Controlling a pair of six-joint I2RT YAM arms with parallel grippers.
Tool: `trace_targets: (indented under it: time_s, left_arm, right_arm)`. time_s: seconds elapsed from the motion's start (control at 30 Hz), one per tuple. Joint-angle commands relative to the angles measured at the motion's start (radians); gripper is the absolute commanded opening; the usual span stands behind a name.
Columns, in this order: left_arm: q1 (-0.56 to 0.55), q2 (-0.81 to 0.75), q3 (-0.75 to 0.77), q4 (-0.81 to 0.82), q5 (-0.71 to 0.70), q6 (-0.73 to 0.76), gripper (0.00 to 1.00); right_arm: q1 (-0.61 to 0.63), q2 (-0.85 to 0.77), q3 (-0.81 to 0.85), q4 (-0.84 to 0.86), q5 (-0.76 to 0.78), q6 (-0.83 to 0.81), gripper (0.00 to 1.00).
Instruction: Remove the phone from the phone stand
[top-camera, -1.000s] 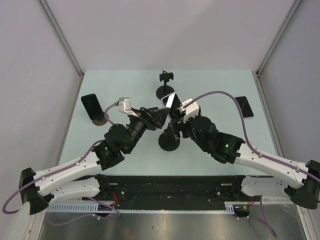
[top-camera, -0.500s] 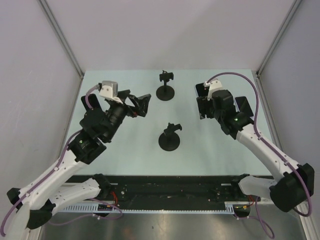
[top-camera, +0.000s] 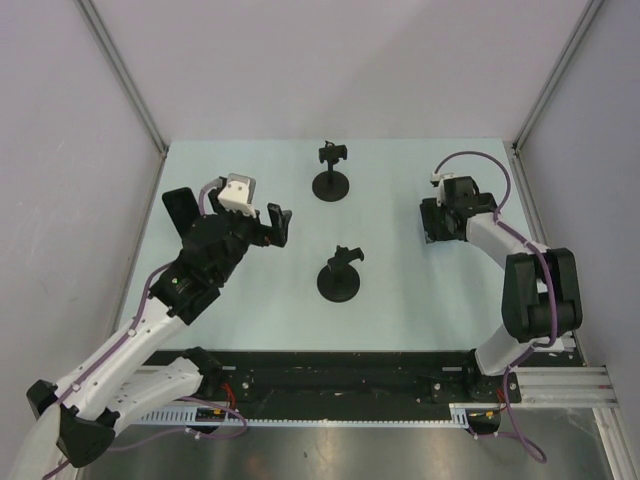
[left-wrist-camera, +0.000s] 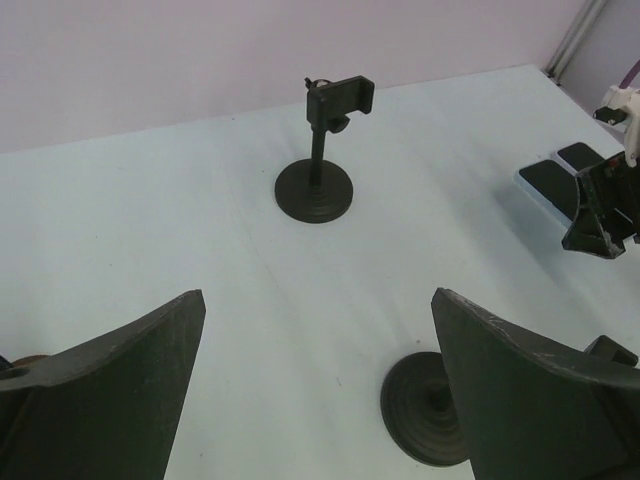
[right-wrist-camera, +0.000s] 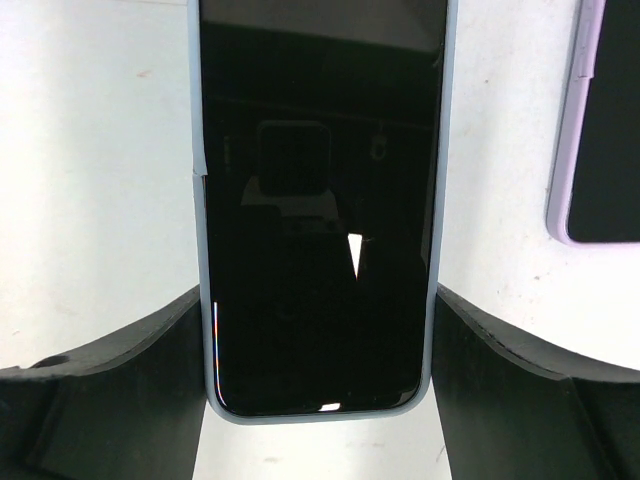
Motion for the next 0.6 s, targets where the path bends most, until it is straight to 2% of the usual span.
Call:
trace_targets:
  time_s: [0.0, 0.37, 0.57]
  left_arm:
    - [0.018, -0.013, -0.009, 0.024, -0.028, 0.057, 1.00]
    - [0.053, -0.019, -0.018, 0.033, -0.043, 0.065, 1.00]
    - [0.063, -0.003, -0.018, 0.034, -0.014, 0.054, 1.00]
  right_arm:
    - [-0.057, 0.070, 0.049, 0.141, -0.054, -0.095, 0.00]
    - [-0.183, 0.193, 0.052, 0.244, -0.153, -0.153, 0.00]
    - [-0.216, 0.248, 0.080, 0.252, -0.158, -0.161, 0.06]
